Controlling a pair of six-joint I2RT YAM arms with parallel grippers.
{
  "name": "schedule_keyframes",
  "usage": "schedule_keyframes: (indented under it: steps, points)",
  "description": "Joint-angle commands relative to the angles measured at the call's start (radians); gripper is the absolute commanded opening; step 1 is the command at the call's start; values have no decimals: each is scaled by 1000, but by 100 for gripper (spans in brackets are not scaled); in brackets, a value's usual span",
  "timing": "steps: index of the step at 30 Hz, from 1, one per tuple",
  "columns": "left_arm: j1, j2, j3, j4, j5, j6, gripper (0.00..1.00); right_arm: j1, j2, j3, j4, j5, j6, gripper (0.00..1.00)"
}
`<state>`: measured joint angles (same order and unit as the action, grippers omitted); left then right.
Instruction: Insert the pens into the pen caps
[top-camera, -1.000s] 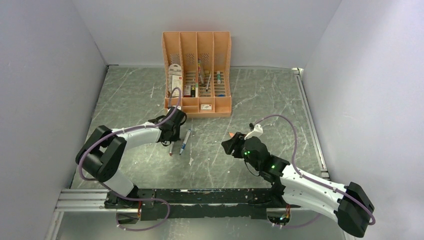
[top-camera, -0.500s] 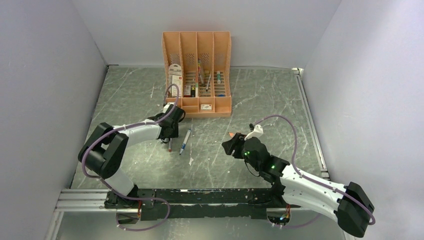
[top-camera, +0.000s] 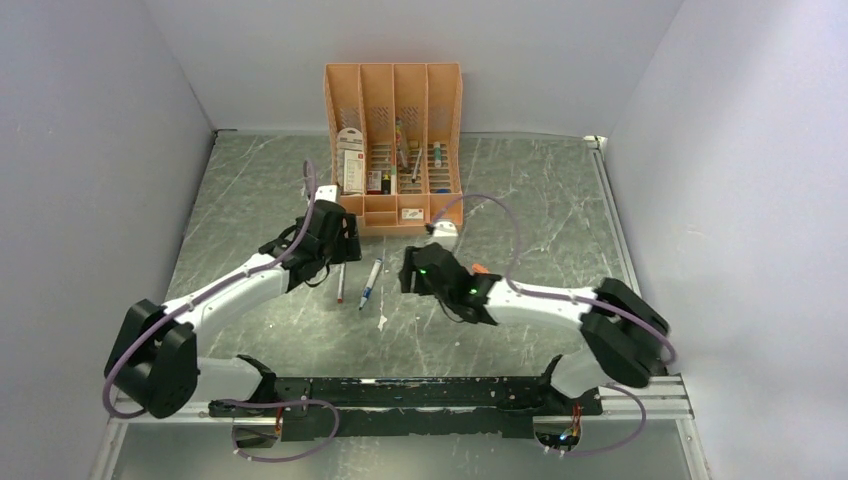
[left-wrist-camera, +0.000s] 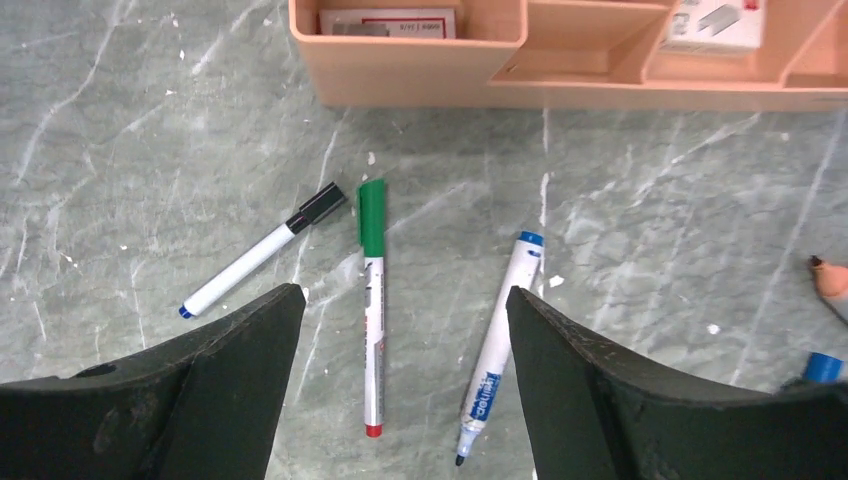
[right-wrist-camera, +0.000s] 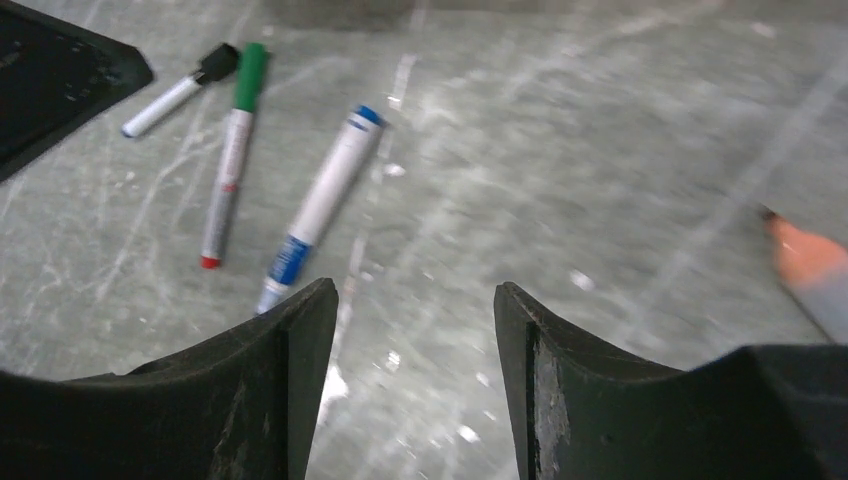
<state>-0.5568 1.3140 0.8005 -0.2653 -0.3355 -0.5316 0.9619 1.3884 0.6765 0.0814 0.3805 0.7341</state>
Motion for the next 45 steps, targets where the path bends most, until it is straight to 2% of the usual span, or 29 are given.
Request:
schedule_keyframes:
  steps: [1, 5, 8, 11, 15, 18, 25, 29, 45]
  points:
    - [11, -58, 12, 4, 11, 5, 86, 43, 196, 188, 51, 13, -64, 59]
    - [54, -25, 27, -49, -25, -11, 90, 50, 378, 334, 24, 8, -74, 59]
    - [103, 0, 6, -32, -23, -22, 92, 53, 461, 407, 2, 16, -68, 58]
    - [153, 33, -13, -19, -54, -23, 92, 62, 492, 415, 5, 13, -59, 57]
    - [234, 62, -56, 30, -71, -50, 87, 76, 488, 388, 31, 3, -56, 56]
    - [294, 105, -67, 62, -45, -55, 67, 85, 470, 356, 54, -2, -59, 56]
    - [313, 189, -110, 84, -38, -56, 22, 92, 416, 289, 79, 1, -52, 56]
    - [313, 201, -135, 95, 8, -49, 7, 91, 403, 278, 89, 2, -50, 56]
    - [310, 65, -211, 115, 287, -83, 7, 91, 390, 259, 97, 8, -50, 55]
